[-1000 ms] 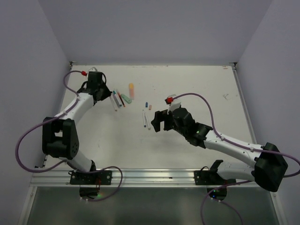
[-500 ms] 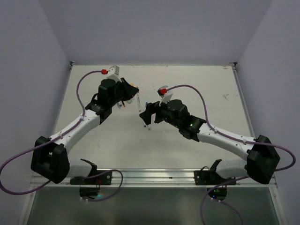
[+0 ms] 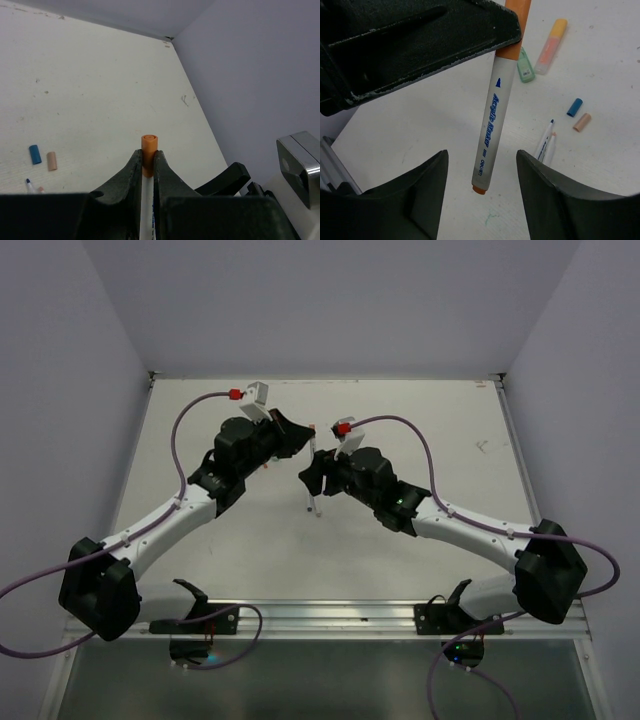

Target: Open the pen caps

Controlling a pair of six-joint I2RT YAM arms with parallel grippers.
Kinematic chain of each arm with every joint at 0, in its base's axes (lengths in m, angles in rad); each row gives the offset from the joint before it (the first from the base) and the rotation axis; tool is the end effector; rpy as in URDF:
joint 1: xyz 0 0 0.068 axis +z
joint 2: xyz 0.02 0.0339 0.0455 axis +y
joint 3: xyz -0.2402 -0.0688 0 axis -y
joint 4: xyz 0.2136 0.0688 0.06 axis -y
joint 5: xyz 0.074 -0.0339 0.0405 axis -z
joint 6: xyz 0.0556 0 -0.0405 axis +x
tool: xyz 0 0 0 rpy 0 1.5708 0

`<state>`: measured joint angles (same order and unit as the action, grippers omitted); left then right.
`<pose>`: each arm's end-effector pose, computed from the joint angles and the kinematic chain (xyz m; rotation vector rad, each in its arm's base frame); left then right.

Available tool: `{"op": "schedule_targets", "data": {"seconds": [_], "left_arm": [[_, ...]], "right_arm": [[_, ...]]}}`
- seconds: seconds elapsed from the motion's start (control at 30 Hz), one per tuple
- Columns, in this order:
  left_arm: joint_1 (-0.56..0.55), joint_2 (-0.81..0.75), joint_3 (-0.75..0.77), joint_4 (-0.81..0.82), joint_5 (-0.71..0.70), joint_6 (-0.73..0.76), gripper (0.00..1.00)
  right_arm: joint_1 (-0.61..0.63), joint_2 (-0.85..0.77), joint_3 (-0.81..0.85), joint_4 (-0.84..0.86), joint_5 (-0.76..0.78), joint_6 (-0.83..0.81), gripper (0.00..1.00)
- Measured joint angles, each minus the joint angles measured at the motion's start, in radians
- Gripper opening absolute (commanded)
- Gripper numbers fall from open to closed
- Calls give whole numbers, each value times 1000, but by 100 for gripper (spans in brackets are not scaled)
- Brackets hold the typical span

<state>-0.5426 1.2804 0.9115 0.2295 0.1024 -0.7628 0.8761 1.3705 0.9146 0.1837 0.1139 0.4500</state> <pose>0.2541 -0.1599 0.3046 -0.1197 1.8228 -1.0380 0.2064 0.2379 0.2740 -0.3248 1.8943 0.8109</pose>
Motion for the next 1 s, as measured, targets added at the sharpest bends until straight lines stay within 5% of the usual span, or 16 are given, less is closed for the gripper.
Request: {"op": "schedule_targets", "data": {"seconds": [0.27, 0.4, 0.43, 0.63, 1.0], "left_arm": [[-9, -14, -10, 13, 15, 8, 0], [-8, -21, -10, 17, 20, 23, 19], [-8, -21, -10, 17, 21, 26, 28], [-9, -21, -6, -11, 31, 61, 45], [-9, 5, 29, -37, 75, 94, 44]], "right_arm": [[0, 0, 0, 5, 26, -16, 22], [-5, 0, 0, -3, 47, -27, 1], [-5, 0, 0, -4, 49, -29, 0], [-3, -6, 0, -11, 53, -58, 0], [-3, -25, -2, -54, 51, -112, 0]]}}
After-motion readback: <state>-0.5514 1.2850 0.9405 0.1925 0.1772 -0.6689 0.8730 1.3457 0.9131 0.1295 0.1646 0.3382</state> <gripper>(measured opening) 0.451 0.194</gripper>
